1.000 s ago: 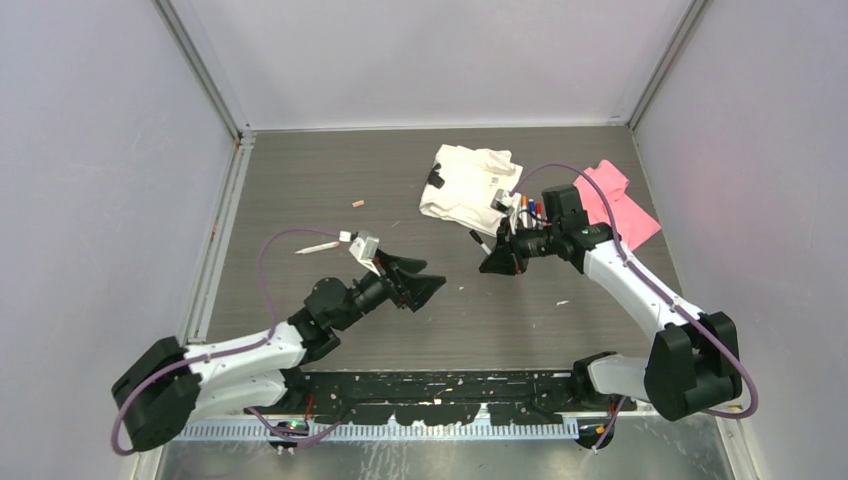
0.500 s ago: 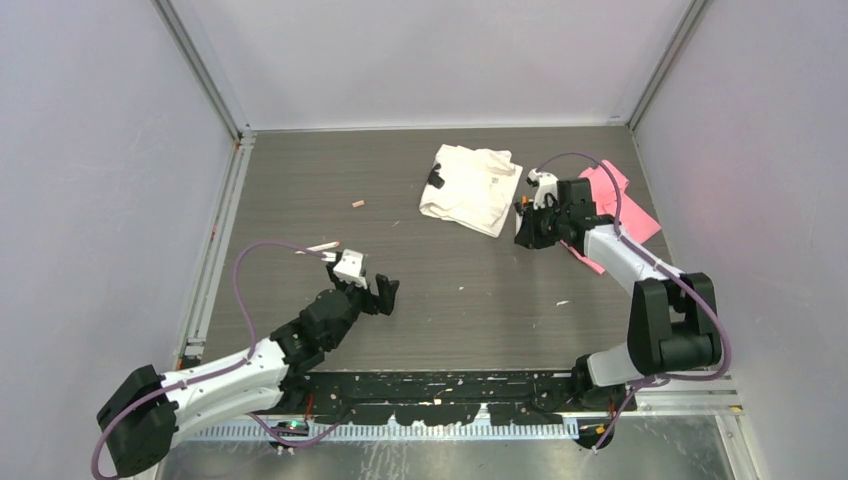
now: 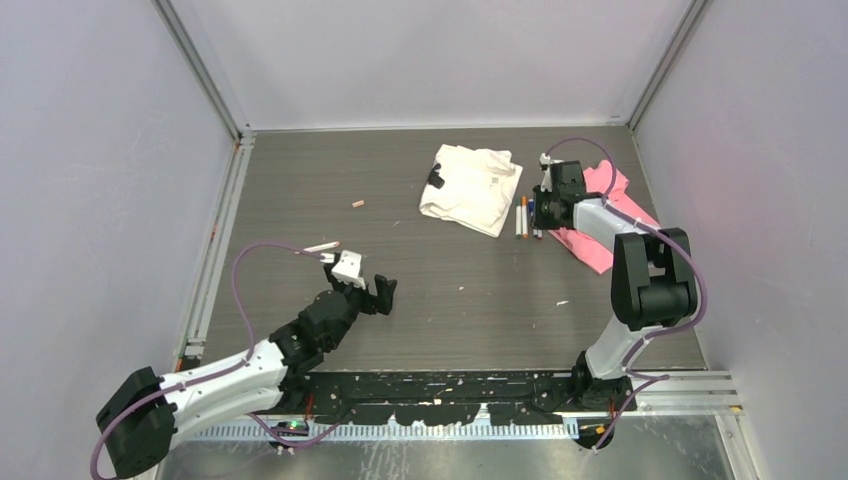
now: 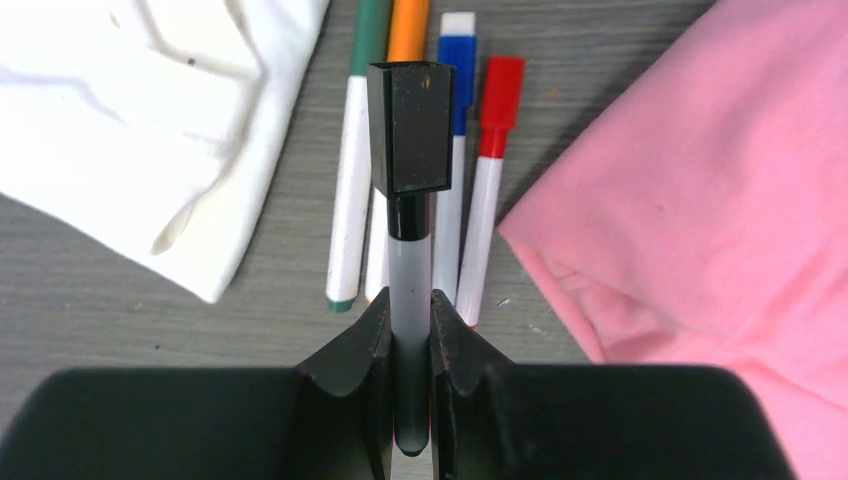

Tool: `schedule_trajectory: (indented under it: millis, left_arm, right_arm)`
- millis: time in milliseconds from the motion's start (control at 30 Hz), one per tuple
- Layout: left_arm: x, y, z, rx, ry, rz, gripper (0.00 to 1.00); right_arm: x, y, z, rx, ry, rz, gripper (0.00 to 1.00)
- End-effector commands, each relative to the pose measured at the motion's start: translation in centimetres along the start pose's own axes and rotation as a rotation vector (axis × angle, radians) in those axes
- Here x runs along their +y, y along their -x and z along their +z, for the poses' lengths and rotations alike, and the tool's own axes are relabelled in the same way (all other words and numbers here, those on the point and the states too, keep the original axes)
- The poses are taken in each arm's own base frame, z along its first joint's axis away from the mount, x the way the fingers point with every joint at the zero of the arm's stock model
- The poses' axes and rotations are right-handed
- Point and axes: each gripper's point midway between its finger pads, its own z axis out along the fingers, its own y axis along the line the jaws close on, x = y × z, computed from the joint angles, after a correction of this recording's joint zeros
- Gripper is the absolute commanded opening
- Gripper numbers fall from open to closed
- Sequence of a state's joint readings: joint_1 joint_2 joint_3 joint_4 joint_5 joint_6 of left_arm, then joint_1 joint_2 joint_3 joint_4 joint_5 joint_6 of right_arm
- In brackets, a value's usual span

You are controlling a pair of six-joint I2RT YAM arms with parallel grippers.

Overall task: Insert the pens into the pen caps
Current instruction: Place the pen at the center of the board.

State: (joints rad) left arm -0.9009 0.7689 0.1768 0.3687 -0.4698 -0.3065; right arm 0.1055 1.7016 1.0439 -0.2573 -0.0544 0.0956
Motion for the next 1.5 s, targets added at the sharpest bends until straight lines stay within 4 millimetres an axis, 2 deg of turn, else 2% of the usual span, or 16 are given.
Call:
schedule_trajectory:
  millis: [0, 200, 367, 700, 1000, 1100, 1200, 1300, 1467]
  left_arm:
    - [0.4, 1.2, -0.1, -0.059, 0.021, -0.023, 0.83]
    - [0.4, 1.2, -0.1, -0.057, 0.023, -0.022, 0.83]
    - [0.4, 1.2, 0.0, -0.053, 0.021, -0.019, 0.83]
    - [0.4, 1.2, 0.0, -0.053, 0.022, -0.018, 0.83]
    - [0.3, 1.2, 0.0, -0.050, 0.022, -0.017, 0.83]
    - [0.4, 1.2, 0.0, -0.052, 0.023, -0.018, 0.83]
    - [0.4, 1.3, 0.1, -0.052, 0.030, -0.019, 0.83]
    - [0.7, 1.4, 0.2, -0.049, 0.048, -0.022, 0.87]
    - [1.4, 2.1, 0.5, -0.054, 0.099, -0.029, 0.93]
  right_arm:
    - [-0.7, 2.9, 0.7, -0.064, -0.045, 0.027, 0.07]
    - [-0.5, 3.1, 1.5, -0.044, -0.026, 0.030, 0.10]
    - [-0.4, 3.1, 1.5, -0.037, -0.009, 0.040, 0.17]
    - [-0.2, 3.5, 0.9, -0.044, 0.019, 0.050, 0.28]
    - [0.0, 4.7, -0.7, -0.084, 0.038, 0.034, 0.29]
    - [-0.1, 5.8, -2.1, -0.127, 0.037, 0.010, 0.29]
    - [0.6, 7.1, -4.4, -0.184, 0.076, -0.041, 0.29]
    - [2.4, 8.4, -7.9, -0.258, 0.171, -0.110, 0.29]
    - [6.5, 8.9, -14.0, -0.318, 0.394, -0.230, 0.30]
